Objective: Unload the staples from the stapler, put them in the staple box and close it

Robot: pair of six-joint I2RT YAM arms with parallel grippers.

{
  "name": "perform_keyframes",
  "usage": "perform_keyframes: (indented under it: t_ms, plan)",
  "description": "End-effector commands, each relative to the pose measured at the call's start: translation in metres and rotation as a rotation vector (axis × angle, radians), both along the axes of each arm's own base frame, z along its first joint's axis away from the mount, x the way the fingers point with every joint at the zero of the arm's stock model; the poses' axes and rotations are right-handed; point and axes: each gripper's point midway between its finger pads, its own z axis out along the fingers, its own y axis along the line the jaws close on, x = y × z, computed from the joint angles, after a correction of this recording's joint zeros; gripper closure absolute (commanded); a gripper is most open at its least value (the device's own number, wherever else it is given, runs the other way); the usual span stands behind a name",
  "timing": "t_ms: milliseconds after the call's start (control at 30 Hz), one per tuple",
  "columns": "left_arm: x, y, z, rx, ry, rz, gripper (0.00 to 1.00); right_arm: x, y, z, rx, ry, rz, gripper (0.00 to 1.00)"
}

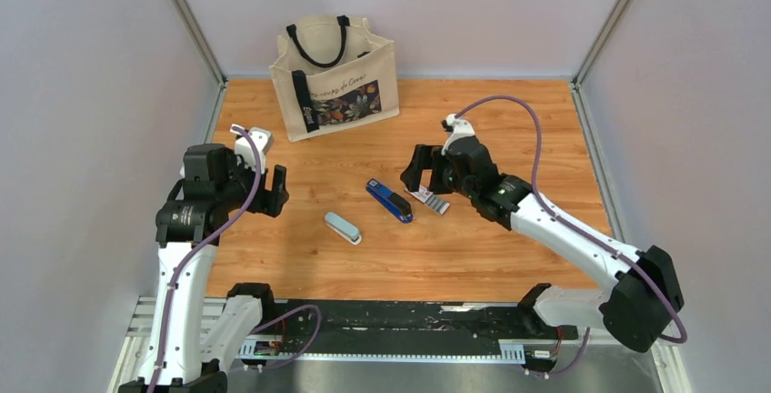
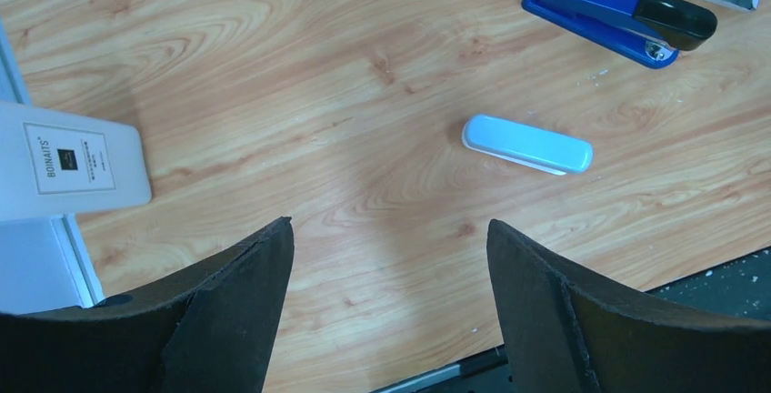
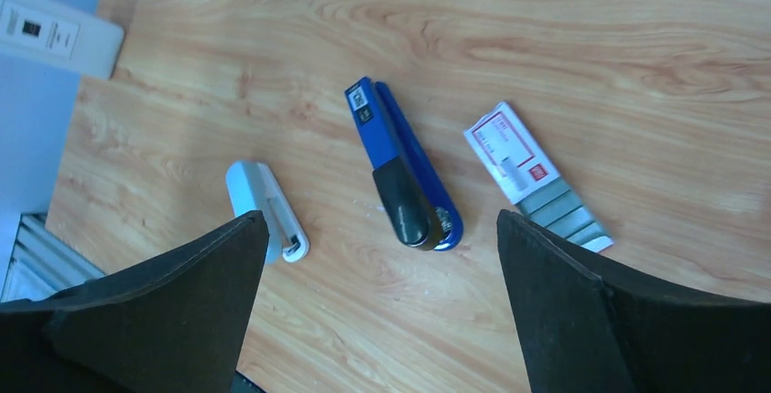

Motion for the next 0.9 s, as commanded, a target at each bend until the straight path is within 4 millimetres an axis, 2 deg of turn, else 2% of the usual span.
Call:
perform_keyframes:
  t_ms: [0, 33, 100, 133, 167, 200, 233, 267, 300, 367, 467, 600, 867]
  plan:
    - [0.0, -0.007, 0.008, -0.045, -0.014, -0.01, 0.14, -0.012, 0.04, 0.014, 0.059, -0.011, 0.156, 0.0]
    - [-0.001, -0.008, 0.006, -0.05, -0.006, -0.009, 0.14, -0.015, 0.049, 0.009, 0.045, -0.009, 0.198, 0.0]
    - [-0.001, -0.008, 0.004, -0.052, -0.003, -0.014, 0.14, -0.035, 0.073, 0.005, -0.029, -0.053, 0.371, 0.0]
    - [-0.003, -0.008, 0.003, -0.047, -0.001, -0.016, 0.14, -0.035, 0.088, -0.003, -0.078, -0.057, 0.418, 0.0]
    - [-0.003, -0.005, 0.001, -0.025, 0.002, -0.016, 0.14, -0.05, 0.108, -0.004, -0.155, -0.107, 0.509, 0.0]
    - [-0.007, -0.005, -0.001, -0.018, 0.013, -0.023, 0.14, -0.051, 0.1, -0.027, -0.311, -0.06, 0.483, 0.0]
    - [-0.009, -0.005, -0.002, -0.014, 0.01, -0.032, 0.14, -0.055, 0.105, -0.034, -0.388, -0.054, 0.5, 0.0]
    - [-0.009, 0.0, -0.004, -0.007, 0.012, -0.018, 0.14, -0.061, 0.129, -0.039, -0.454, -0.063, 0.549, 0.0]
    - [-0.009, 0.002, -0.005, -0.006, 0.009, -0.009, 0.14, -0.061, 0.126, -0.049, -0.537, -0.059, 0.546, 0.0]
    - [-0.008, 0.007, -0.008, -0.008, 0.02, 0.018, 0.14, -0.067, 0.139, -0.061, -0.573, -0.06, 0.576, 0.02]
    - [-0.008, 0.013, -0.012, -0.016, 0.031, 0.042, 0.12, -0.07, 0.154, -0.065, -0.548, -0.075, 0.596, 0.04]
    - [-0.013, 0.021, -0.02, 0.002, 0.049, 0.055, 0.12, -0.075, 0.168, -0.08, -0.558, -0.057, 0.623, 0.05]
    - [-0.02, 0.027, -0.024, 0.01, 0.066, 0.064, 0.11, -0.072, 0.181, -0.114, -0.619, -0.049, 0.663, 0.1]
